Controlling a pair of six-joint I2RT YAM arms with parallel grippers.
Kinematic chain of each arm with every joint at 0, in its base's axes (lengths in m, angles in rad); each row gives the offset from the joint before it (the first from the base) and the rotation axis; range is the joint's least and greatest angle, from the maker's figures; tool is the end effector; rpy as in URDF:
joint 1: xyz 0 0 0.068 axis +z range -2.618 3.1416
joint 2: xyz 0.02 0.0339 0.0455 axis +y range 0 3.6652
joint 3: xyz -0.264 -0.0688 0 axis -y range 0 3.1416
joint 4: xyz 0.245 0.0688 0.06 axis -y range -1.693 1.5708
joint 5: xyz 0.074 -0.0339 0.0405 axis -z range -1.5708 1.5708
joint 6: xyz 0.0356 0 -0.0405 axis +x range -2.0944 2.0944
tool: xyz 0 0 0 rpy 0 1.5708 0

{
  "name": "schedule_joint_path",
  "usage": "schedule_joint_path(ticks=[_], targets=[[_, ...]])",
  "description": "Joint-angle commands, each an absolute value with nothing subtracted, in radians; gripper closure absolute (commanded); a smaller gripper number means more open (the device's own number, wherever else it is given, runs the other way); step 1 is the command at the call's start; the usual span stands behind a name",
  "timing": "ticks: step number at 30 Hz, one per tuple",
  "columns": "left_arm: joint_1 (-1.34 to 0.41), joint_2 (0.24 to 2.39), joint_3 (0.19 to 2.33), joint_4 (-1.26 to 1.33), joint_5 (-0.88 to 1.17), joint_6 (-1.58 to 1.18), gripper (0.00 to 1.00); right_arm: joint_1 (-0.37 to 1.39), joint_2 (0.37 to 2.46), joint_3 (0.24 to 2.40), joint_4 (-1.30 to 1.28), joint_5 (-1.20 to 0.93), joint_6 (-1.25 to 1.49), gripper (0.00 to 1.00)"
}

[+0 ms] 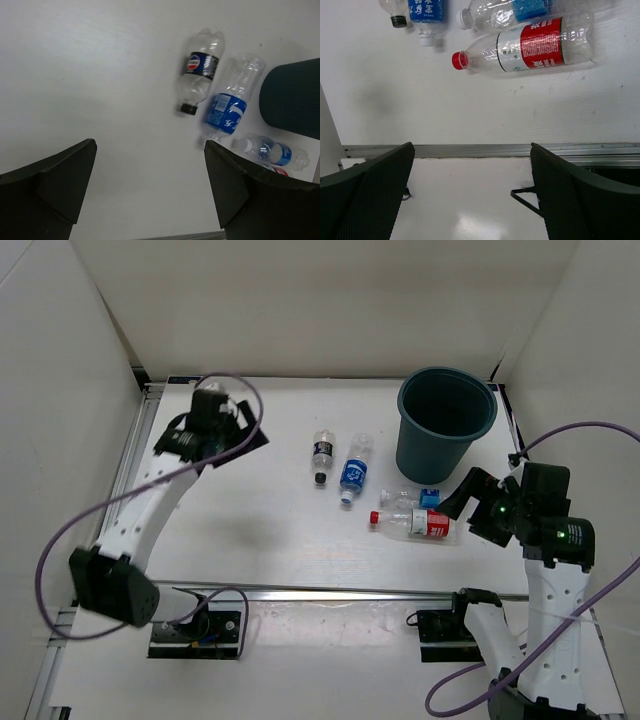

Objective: Put the plastic bottles in the bin

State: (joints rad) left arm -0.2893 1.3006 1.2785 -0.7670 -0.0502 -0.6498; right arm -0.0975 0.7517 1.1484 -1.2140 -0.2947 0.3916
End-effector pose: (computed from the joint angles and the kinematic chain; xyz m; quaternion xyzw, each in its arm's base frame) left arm 0.2621 -0.0762 0.3447 -0.1751 0.9076 -0.1516 0.3501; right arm 0.1044 0.0002 0.3650 0.1703 0.9055 0.1884 0.3400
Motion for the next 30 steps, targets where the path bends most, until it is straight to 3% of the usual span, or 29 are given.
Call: schedule_joint_path(ticks=[1,5,9,17,30], targets=[[-0.34,1.435,1.439,-0.689,0.035,-0.545,0.0,-0.094,0.798,1.161,-1.155,-0.317,0.425,0.0],[-0.353,1.697,1.603,-0.629,0.24,-0.525,0.0,-0.081,0.882,1.201,-1.123,-0.36,0.408,0.0],[-0.362,1.923,1.782,-0.618,0.319,-0.493,0.0,-0.04,0.87,1.224,-1.112,-0.235,0.37,0.0],[-0.413,2.242,2.163,-0.736,0.153,-0.313,0.0,-0.04,0.821,1.272,-1.112,-0.161,0.37,0.0],[-0.414,2.448,2.21,-0.77,0.236,-0.259,0.0,-0.04,0.822,1.347,-1.192,-0.032,0.351,0.0]])
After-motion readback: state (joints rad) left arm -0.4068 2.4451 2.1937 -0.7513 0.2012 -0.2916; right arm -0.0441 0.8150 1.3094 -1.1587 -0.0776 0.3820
